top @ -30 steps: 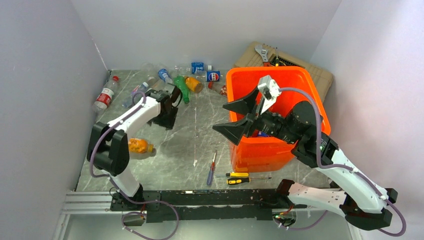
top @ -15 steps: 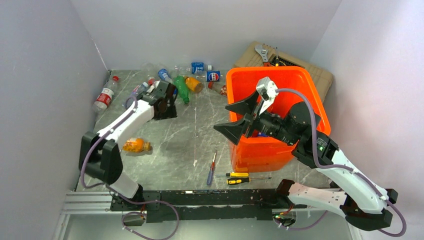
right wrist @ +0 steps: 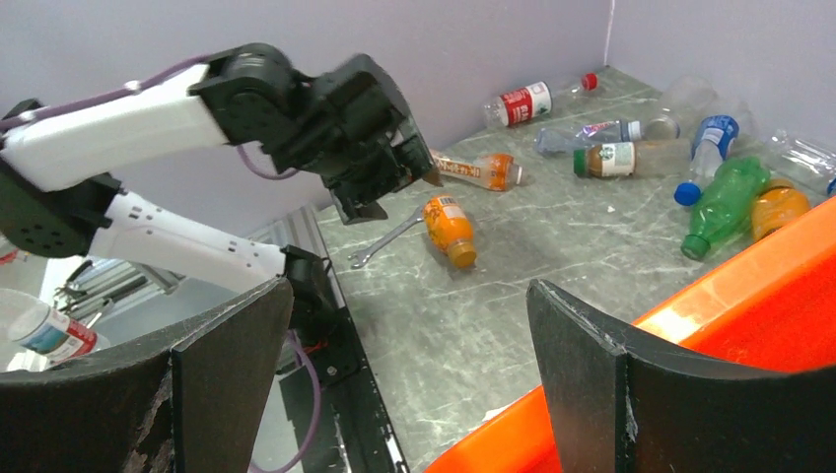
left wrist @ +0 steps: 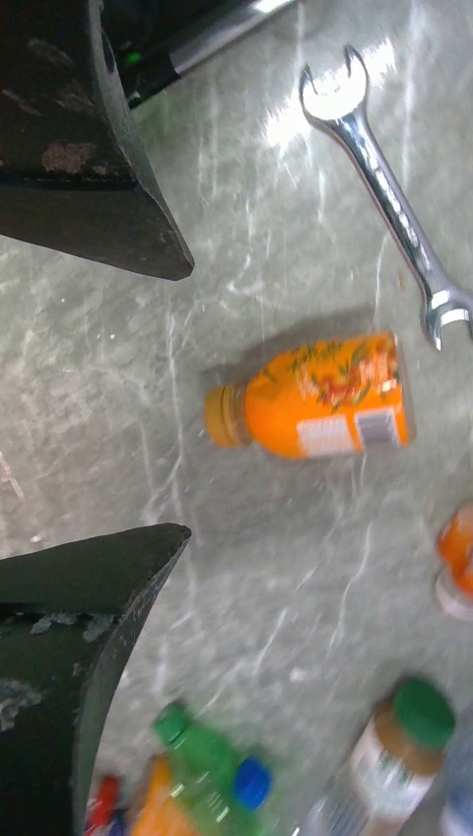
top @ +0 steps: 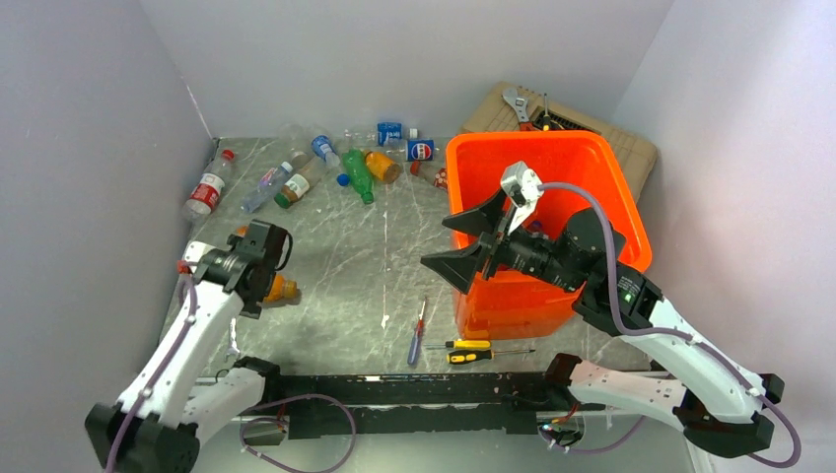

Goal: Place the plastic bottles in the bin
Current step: Pick up the plastic bottle at the center of the board.

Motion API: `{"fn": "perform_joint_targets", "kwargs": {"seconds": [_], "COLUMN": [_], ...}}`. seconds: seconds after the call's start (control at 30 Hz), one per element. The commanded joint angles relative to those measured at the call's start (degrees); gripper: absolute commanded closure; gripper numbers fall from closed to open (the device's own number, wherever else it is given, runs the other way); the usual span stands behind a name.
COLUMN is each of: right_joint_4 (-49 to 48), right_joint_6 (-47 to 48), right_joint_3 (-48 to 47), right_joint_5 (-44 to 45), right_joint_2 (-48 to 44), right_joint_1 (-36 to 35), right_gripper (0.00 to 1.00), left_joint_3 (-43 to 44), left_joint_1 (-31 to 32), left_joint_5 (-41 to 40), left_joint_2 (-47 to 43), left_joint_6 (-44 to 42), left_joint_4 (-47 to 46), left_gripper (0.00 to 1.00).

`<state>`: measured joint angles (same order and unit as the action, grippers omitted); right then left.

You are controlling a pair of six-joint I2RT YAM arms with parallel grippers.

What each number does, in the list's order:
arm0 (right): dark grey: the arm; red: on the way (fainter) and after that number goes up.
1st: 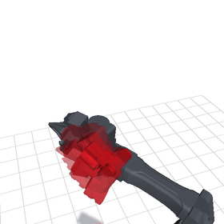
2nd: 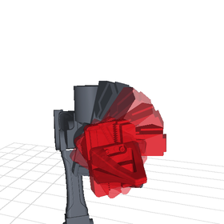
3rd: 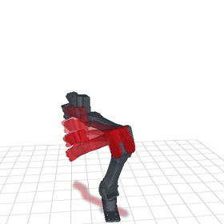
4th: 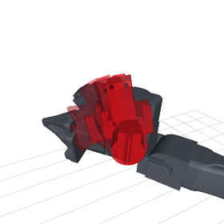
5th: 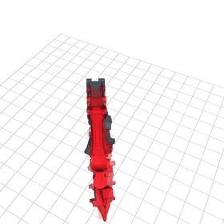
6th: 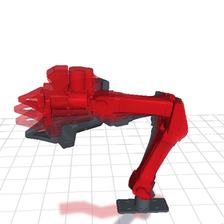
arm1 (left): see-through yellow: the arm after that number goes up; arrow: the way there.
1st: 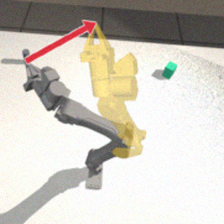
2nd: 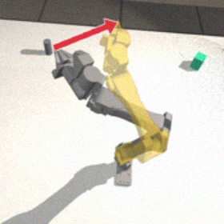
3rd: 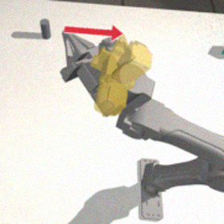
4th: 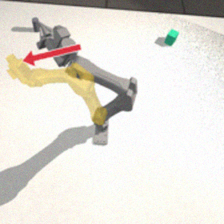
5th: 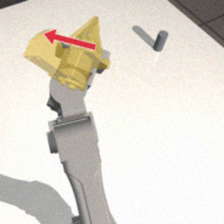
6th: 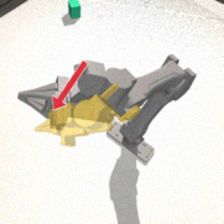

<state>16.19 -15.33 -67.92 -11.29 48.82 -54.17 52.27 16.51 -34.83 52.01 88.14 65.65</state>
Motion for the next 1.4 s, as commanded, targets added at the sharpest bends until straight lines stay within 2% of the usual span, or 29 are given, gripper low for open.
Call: {"fn": "perform_joint_targets", "kwargs": {"seconds": [0.0,0.17,0.4,0.6,0.77,0.93,1.07,1.2,1.27,1.37], "right_joint_4": [-3.64,-1.9,-0.19,0.11,0.34,0.47,0.86,1.41,1.79,2.54], "right_joint_6": [-1.67,-2.04,-1.18,-1.06,-0.84,-0.88,-0.99,-0.87,-0.56,0.13], "right_joint_3": [-0.17,-0.77,-1.19,-1.31,-1.35,-1.16,-1.33,-2.03,-2.85,-5.01], "right_joint_5": [-1.98,-2.1,-1.17,-1.29,-0.55,-0.23,0.03,0.41,0.71,0.7], "right_joint_2": [-0.95,-1.6,-3.0,-2.43,-2.56,-2.36,-2.18,-2.17,-1.74,-0.96], "right_joint_1": [-0.32,-0.41,-0.4,-0.41,-0.41,-0.41,-0.41,-0.39,-0.41,-0.41], "right_gripper": [0.07,0.07,0.07,0.07,0.07,0.07,0.07,0.07,0.07,0.07], "left_joint_3": [0.44,-3.0,-4.8,-4.46,-6.45,-7.88,-9.61,-8.62,-6.94,-2.08], "left_joint_1": [-2.92,-8.59,-19.73,-20.77,-20.81,-20.9,-20.87,-20.83,-20.82,-20.75], "left_joint_5": [-2.04,1.75,9.01,13.38,14.3,14.23,14.8,16.64,18.36,22.23], "left_joint_2": [7.84,10.24,15.53,22.17,22.93,23.14,22.47,18.57,15.18,9.83], "left_joint_6": [15.72,11.58,3.91,1.06,-0.42,-1.95,-3.3,-10.29,-13.67,-21.08], "left_joint_4": [7.55,-3.13,-11.84,-16.6,-20.75,-23.0,-25.06,-26.26,-26.08,-26.22], "left_gripper": [0.01,0.01,0.01,0.03,0.18,0.3,0.44,0.71,0.78,0.82]}}
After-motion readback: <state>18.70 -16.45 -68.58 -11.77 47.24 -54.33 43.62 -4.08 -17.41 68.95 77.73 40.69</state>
